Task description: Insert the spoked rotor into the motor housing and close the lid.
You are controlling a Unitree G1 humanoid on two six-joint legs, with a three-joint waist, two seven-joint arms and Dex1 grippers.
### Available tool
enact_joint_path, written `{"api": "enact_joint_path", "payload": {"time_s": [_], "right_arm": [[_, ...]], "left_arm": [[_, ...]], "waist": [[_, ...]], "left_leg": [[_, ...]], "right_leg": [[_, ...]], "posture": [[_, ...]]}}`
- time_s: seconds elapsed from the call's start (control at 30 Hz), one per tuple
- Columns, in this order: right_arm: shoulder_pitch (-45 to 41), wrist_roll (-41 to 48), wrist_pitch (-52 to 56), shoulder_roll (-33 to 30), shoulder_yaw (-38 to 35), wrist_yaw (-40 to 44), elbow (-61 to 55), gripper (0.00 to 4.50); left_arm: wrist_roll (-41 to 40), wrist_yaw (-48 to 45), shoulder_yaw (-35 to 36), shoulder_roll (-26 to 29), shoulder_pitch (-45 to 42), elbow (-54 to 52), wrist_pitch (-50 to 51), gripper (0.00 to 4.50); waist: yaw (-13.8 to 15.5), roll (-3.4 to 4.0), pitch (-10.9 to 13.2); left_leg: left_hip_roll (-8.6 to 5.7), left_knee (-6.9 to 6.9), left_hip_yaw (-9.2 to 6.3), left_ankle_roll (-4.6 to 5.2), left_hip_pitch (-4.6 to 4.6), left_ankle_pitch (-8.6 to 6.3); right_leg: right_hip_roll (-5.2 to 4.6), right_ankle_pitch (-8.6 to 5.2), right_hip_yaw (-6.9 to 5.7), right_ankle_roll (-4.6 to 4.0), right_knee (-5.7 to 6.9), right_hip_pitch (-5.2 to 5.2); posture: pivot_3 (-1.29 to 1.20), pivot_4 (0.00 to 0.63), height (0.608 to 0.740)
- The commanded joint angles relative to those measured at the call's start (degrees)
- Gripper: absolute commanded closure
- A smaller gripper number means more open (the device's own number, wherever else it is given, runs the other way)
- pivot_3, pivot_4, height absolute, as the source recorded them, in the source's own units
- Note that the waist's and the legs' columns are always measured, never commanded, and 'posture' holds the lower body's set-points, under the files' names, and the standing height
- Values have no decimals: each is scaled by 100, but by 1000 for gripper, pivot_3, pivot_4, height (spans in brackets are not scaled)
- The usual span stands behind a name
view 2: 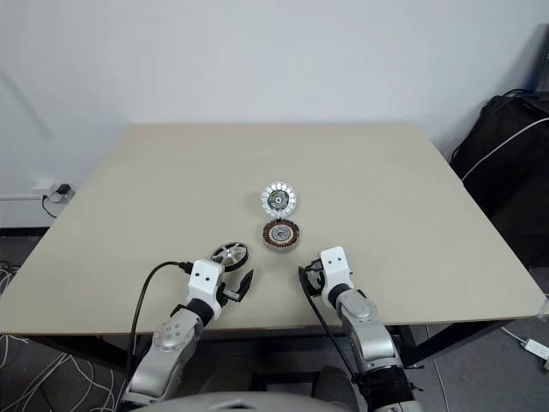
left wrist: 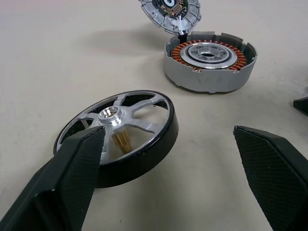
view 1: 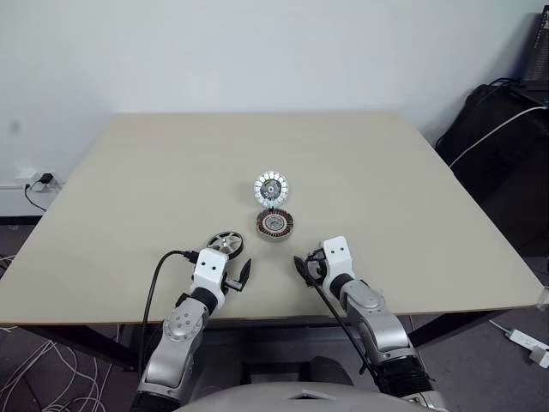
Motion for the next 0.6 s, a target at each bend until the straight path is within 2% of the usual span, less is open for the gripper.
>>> {"api": "enact_joint_path", "payload": {"time_s": [0.03,0.13,0.4,0.43,0.6], "right_arm": [[82,54,48,-5,-92,16,-38,210],[144,40,55,-1,-95,11,-80,945],[301,27,80,33,-138,-44,-313,3578],[305,19,80,32,-140,-48,-327,3729],[298,-8,72,10,-137,-48,-434,3727]], "left_arm": [[-26,32,32,-15,-52,-209,-60,0],[-31,23,31,-12,-58,-207,-54,0],[-34,-3,12,-22,-84,-180,-48,0],[-34,-3,11,-25,-88,-177,-47,0],[-33,2,5,-46,-108,-149,-52,0]], "waist": [[5,2,-3],[6,2,-7],[-9,6,-12],[-11,7,-12],[-21,8,-12]], "left_leg": [[0,0,0,0,0,0],[0,0,0,0,0,0],[4,0,-1,0,0,0],[4,0,-1,0,1,0],[4,0,-1,0,1,0]], "right_leg": [[0,0,0,0,0,0],[-1,0,0,0,0,1],[-8,-1,1,1,0,0],[-9,-1,1,1,0,0],[-14,-5,1,9,0,0]], "posture": [[0,0,740],[0,0,740],[0,0,740],[0,0,740],[0,0,740]]}}
